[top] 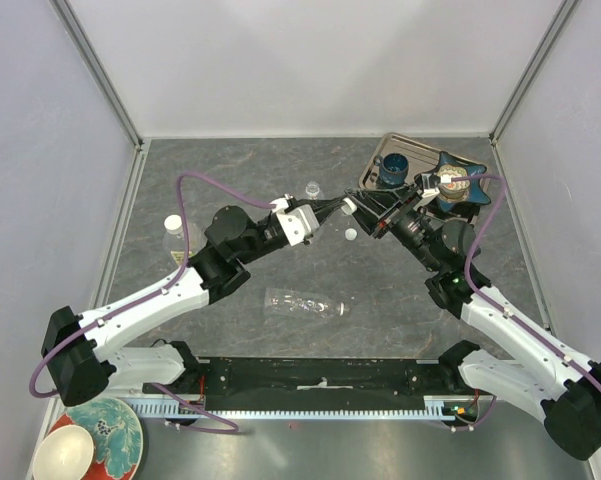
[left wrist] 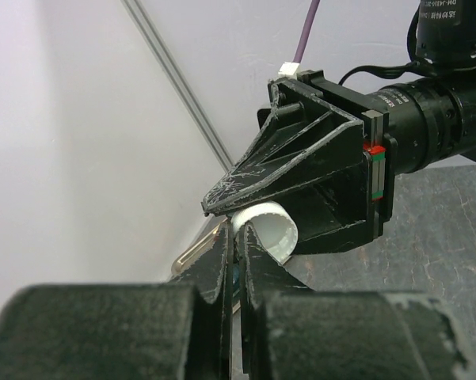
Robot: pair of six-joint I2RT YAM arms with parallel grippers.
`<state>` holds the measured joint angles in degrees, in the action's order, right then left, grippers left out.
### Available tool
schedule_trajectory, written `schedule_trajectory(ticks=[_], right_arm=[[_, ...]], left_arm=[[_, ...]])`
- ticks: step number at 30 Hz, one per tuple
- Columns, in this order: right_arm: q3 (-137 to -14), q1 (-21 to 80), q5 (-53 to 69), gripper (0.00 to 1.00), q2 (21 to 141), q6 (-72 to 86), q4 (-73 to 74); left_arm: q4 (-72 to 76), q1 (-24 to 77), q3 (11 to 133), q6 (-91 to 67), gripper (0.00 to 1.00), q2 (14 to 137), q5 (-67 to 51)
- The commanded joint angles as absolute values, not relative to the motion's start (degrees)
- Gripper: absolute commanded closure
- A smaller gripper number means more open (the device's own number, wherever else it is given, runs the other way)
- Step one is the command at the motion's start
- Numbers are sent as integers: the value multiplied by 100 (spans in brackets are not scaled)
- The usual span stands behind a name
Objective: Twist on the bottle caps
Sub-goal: Pick up the bottle cap from the center of the board.
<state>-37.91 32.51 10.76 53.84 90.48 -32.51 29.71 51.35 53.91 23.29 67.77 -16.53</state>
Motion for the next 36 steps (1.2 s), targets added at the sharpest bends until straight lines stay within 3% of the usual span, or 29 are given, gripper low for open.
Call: schedule_trajectory(ticks=[1,6,11,21,29,36], right_arm=[[-3867,3252,1204,62,5379,9202,-3929],[-3885,3252,1222,62,5388,9193,-3920],[-3920,3252,1204,53,5370,9088,-3885],[-4008,3278,1195,59,5344,8903,-3858],[-4140,3331,1160,48,5344,8798,-3788],[-4218,3366,1169,47,5379,8780,-3823]], left_arm=[[3182,5124,5247,2356,98,6724,-1433],[3182,5133,5186,2425,98,6680,-1468],[3129,5133,5150,2443,98,6662,-1406],[2848,5159,5098,2461,98,6592,-1196],[2672,5203,5098,2496,98,6583,-721],[2646,5203,4975,2294,98,6495,-694]])
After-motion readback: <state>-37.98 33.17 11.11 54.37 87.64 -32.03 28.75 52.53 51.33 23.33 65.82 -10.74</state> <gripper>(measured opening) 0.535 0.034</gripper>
